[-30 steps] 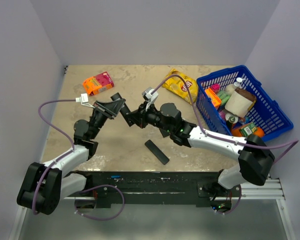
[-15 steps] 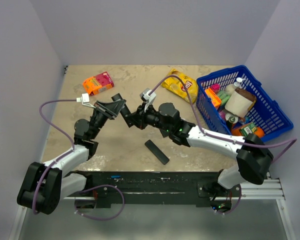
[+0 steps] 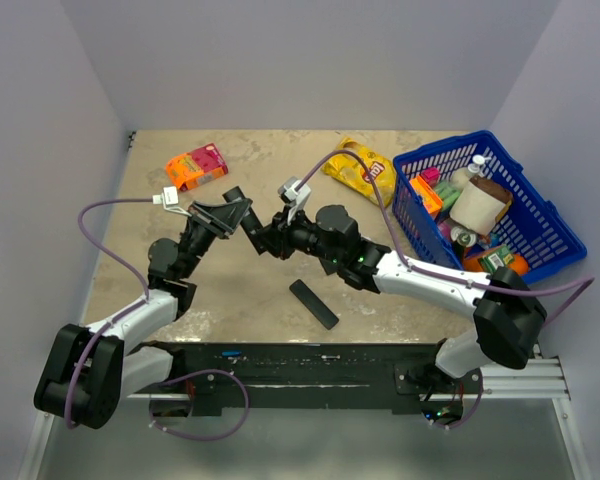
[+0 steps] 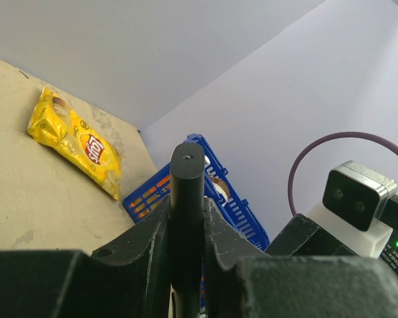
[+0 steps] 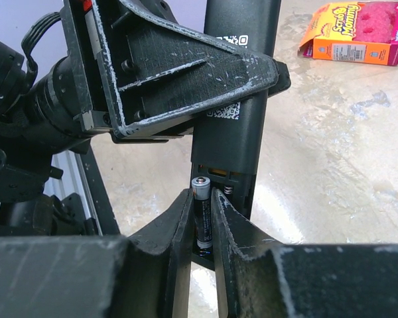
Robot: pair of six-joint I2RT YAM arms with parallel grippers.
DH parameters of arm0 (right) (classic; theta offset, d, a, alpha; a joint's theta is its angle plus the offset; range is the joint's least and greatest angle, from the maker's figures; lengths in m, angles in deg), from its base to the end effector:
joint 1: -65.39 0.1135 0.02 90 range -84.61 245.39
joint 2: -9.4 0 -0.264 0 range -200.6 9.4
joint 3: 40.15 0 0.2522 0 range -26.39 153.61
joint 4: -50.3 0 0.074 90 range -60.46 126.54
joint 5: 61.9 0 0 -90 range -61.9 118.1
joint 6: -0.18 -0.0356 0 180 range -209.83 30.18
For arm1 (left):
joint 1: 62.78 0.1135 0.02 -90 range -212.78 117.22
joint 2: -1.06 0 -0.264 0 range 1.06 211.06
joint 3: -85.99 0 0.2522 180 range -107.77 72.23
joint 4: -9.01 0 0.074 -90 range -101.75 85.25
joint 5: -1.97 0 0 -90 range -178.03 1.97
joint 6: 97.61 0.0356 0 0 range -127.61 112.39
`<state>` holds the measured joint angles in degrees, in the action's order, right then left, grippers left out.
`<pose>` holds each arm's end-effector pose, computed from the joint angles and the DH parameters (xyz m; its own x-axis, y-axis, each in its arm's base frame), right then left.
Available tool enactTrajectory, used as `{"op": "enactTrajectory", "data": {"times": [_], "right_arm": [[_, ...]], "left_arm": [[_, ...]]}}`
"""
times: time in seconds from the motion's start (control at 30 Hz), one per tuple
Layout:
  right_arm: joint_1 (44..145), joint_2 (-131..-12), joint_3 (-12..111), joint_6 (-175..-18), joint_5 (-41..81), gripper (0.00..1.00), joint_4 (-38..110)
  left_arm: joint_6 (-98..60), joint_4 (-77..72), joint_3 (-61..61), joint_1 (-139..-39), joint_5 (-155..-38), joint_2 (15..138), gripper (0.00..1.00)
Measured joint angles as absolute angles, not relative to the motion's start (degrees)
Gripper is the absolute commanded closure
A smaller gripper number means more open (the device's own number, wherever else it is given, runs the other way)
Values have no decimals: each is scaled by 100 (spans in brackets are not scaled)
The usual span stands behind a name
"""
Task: Load the batteries into the remote control
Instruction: Load the battery into the remote control.
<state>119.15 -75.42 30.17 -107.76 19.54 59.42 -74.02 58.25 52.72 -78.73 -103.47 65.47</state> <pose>0.2021 0.2847 0.3030 -0.3254 0.0713 -0.9429 -0.8251 0.4657 0.3199 0.2135 -0.0709 0.2548 -0.3462 -0.8198 -0.4562 0.4771 0.2648 -0.8380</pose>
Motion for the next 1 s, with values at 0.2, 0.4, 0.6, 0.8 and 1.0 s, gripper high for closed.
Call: {"op": "enactTrajectory", "data": {"times": [0.2, 0.4, 0.6, 0.8, 1.0], "right_arm": [[11937, -7542, 3080, -10765, 1952, 74, 5856], [11945, -7539, 3091, -10750, 1952, 67, 5835], [11950, -7531, 3113, -10704, 1952, 64, 5771], [11972, -7526, 3244, -10660, 1952, 59, 5629], [11978, -7483, 3401, -10616, 1959, 57, 5356]], "left_arm": [[-7402, 5902, 5272, -7873, -10384, 6558, 100], [-7402, 5913, 5272, -7873, -10393, 6579, 100], [-7404, 5978, 5272, -7873, -10424, 6641, 100], [-7413, 6094, 5244, -7873, -10441, 6665, 100], [-7431, 6182, 5209, -7873, -10476, 6665, 100]]}}
